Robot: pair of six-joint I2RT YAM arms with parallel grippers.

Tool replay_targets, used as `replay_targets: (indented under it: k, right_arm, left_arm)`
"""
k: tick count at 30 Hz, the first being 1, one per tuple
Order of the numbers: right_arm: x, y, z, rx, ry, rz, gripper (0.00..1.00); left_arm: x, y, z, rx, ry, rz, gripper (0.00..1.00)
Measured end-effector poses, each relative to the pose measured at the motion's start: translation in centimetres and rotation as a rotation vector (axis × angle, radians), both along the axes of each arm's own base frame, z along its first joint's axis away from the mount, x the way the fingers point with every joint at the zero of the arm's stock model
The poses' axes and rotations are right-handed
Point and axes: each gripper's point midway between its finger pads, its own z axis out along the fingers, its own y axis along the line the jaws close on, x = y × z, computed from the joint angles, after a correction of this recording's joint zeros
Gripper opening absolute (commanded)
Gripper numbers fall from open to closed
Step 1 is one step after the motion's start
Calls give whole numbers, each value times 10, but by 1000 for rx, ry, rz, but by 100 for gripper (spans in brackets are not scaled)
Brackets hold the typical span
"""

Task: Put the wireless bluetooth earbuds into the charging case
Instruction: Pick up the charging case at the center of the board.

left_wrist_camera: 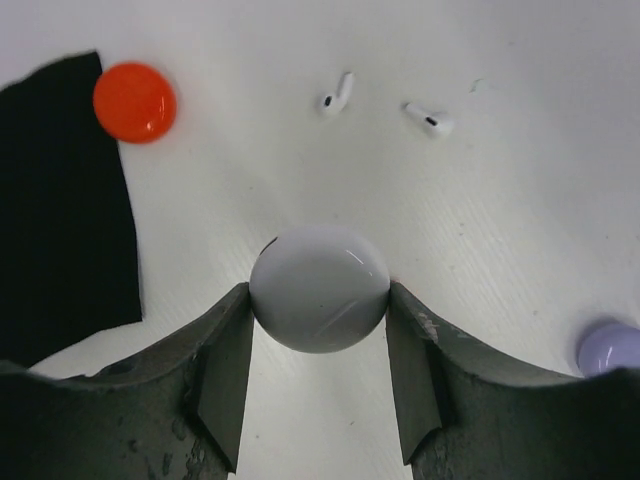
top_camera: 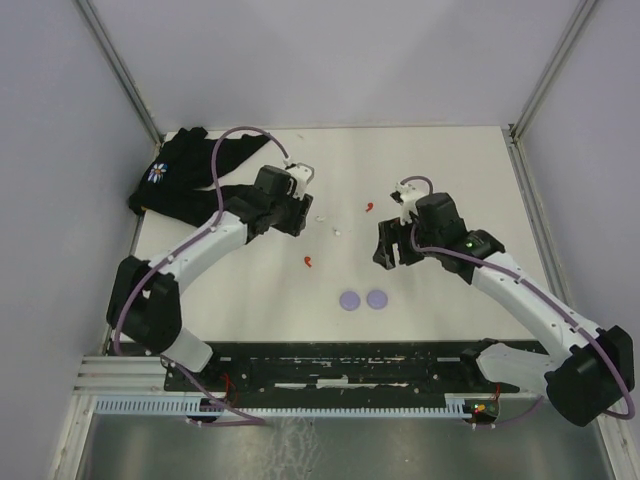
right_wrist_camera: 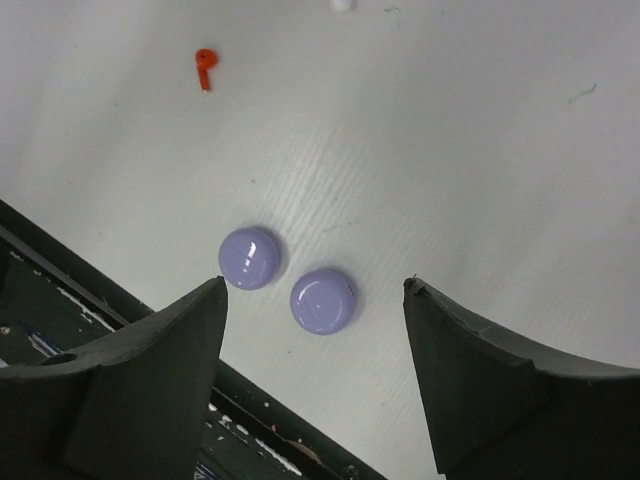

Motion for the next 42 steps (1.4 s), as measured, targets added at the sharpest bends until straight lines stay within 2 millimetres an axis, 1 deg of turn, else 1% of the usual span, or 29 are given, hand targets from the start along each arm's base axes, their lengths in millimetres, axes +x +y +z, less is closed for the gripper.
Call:
replay_targets:
  k: [2, 4, 6, 12, 17, 19, 24, 28, 31, 34, 42]
  right_arm:
    - [4, 6, 12, 28, -28, 19, 79]
    - [7, 14, 24, 64, -54, 48, 78]
    - [8, 21, 33, 94, -67, 76, 78]
    - [10, 47, 59, 192, -65, 170, 75]
    - [13, 64, 79, 260, -49, 223, 73]
    - [12, 70, 89, 291, -44, 243, 72]
    - [10, 84, 111, 360, -30, 297, 69]
    - [3, 97, 119, 392, -8, 352, 66]
    - [-2, 109, 119, 398, 17, 397, 63]
    - [-6, 119, 114, 397, 43, 426, 60]
    - [-11, 124, 102, 387, 85, 458, 48]
  left_arm:
    - [-6, -8, 20, -17, -60, -86, 44]
    - [-19, -15, 38, -29, -124, -199, 44]
    - [-32, -20, 50, -31, -182, -302, 45]
    - [-71, -35, 85, -6, -389, -611, 45]
    - [-89, -49, 108, 45, -540, -809, 45]
    - [-94, -54, 112, 75, -588, -877, 45]
    - [-104, -65, 114, 144, -669, -1022, 44]
    - [-109, -72, 115, 183, -717, -1091, 44]
    - [-113, -76, 116, 204, -745, -1134, 44]
    - [-117, -80, 116, 214, -760, -1168, 44]
    - [-126, -88, 118, 215, -782, -1220, 43]
